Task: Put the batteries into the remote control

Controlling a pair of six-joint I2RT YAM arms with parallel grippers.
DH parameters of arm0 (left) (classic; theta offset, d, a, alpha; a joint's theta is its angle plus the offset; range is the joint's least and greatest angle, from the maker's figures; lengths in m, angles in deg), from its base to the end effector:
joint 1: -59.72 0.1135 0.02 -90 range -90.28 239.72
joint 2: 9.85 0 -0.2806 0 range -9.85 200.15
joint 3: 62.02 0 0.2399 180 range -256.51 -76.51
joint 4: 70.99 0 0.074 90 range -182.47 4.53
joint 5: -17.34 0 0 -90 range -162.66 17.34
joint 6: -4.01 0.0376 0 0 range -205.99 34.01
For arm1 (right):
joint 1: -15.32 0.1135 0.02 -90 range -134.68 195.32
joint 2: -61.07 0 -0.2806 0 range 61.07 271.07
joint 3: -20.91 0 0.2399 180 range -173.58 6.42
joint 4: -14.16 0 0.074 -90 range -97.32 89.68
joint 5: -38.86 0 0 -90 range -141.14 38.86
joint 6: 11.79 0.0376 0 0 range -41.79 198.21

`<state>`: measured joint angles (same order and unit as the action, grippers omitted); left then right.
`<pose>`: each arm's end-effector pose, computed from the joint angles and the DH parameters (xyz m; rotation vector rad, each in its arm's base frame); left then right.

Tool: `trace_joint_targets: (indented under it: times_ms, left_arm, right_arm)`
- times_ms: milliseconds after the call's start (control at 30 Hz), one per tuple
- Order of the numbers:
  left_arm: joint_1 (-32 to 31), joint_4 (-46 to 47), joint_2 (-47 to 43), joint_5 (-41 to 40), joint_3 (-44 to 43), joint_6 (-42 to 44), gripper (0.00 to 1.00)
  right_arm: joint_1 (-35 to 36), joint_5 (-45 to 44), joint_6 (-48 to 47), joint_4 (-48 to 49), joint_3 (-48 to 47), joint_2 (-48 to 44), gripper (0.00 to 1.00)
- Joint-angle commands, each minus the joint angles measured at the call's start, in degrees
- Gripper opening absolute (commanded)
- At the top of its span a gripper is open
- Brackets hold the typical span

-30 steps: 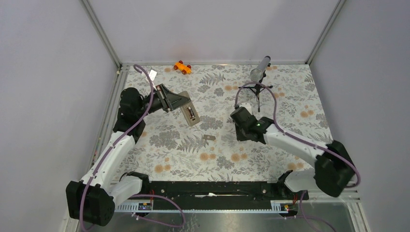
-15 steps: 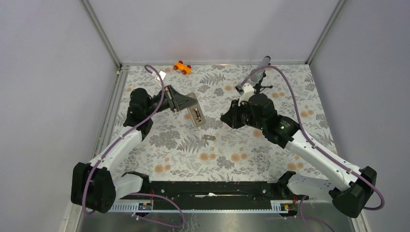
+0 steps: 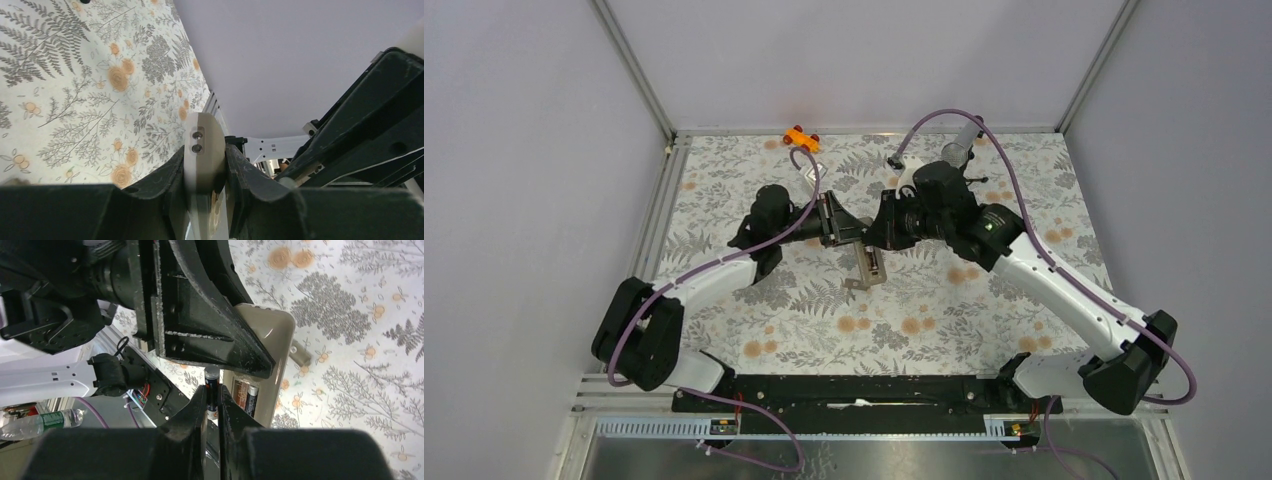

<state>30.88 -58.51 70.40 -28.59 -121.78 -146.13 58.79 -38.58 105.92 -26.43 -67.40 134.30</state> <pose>0.2478 -0.1663 0.2920 0.1324 2.0304 -1.7233 0.1907 0.1921 0.3969 -0.4425 2.1086 0.9815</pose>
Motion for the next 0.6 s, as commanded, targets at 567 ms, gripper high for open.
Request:
trace_joint_targets:
  times_ms: [567]
  left_arm:
    - [-1.4, 13.1, 5.6, -2.8, 0.6, -12.3, 0.00]
  right_arm:
    - [0.3, -1.7, 1.5, -22.3, -11.0, 6.8, 0.08]
